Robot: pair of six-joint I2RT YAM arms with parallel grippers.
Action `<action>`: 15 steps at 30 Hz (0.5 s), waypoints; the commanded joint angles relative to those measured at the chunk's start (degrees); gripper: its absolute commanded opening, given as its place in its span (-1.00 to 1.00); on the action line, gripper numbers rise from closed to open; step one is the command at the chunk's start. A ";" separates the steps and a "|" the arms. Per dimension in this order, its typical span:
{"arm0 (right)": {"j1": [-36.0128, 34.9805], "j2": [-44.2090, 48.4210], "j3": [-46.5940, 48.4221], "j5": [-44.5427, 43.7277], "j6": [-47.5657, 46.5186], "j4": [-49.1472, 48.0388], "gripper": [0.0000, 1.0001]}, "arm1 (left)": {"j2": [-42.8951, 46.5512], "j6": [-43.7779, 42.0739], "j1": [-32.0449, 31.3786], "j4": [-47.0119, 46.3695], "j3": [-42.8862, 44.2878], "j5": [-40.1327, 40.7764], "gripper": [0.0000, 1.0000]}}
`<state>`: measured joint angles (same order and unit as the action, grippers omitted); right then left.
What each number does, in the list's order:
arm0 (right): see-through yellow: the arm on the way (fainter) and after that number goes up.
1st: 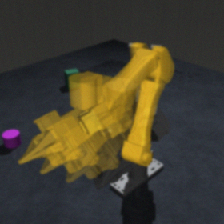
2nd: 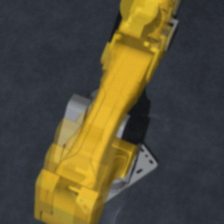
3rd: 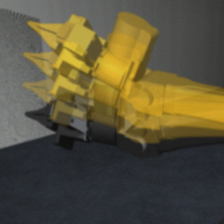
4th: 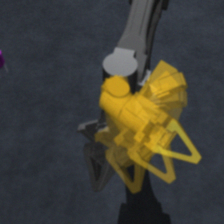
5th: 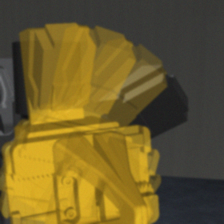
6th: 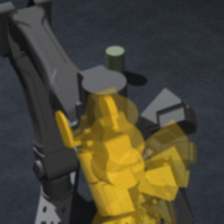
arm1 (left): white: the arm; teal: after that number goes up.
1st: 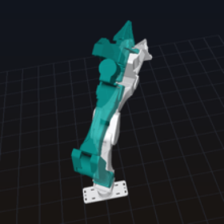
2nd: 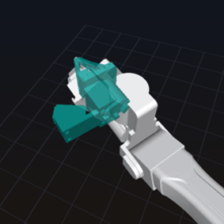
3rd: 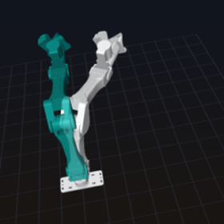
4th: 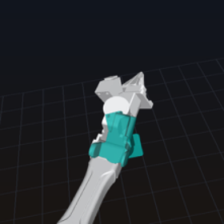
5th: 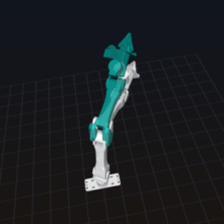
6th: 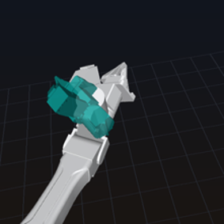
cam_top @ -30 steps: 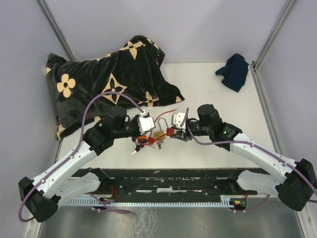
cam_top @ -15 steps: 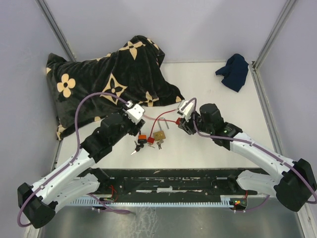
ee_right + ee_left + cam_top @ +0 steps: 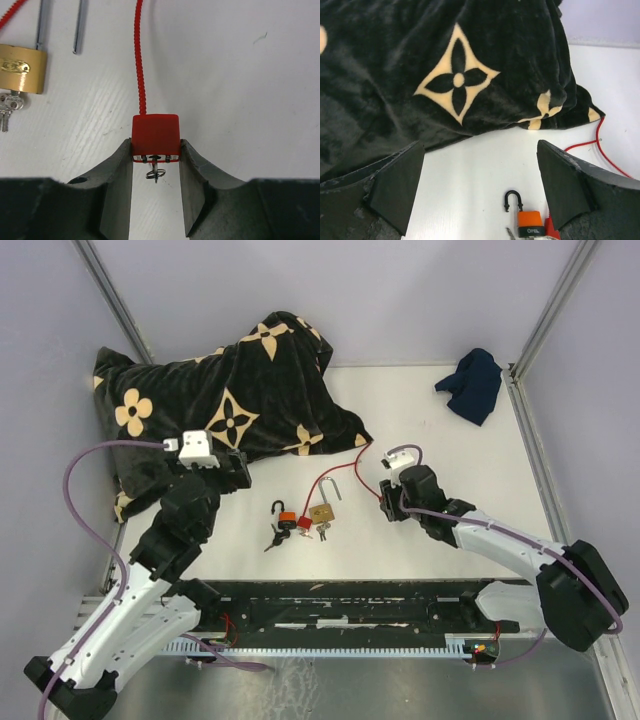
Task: Unlock with the key
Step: Place the lock at the center of the board.
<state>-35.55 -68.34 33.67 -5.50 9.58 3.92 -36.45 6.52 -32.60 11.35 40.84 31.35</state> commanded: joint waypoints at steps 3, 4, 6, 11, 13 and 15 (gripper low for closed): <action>0.13 0.49 -1.03 -4.61 11.52 -2.21 0.17 | 2.83 17.08 0.34 12.72 4.79 5.55 0.98; 0.11 1.95 -1.03 -5.08 11.63 -1.69 0.32 | 3.44 18.54 0.34 14.62 4.92 5.23 0.98; 0.13 5.29 -0.11 -6.95 11.62 1.09 0.57 | 4.92 19.99 0.34 17.57 5.28 3.33 0.98; 0.22 15.80 3.26 -11.75 11.11 12.26 0.98 | 10.77 21.48 0.34 22.79 5.65 -1.39 0.98; 0.20 20.38 4.55 -15.67 13.70 17.91 0.98 | 13.86 21.59 0.34 23.95 5.37 -2.64 0.98; 0.20 24.92 5.90 -22.37 18.01 22.94 0.98 | 17.06 21.79 0.30 24.38 4.73 -3.31 0.98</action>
<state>-35.51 -51.11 34.94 -15.55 21.12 16.10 -24.29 24.60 -32.49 33.28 43.90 30.68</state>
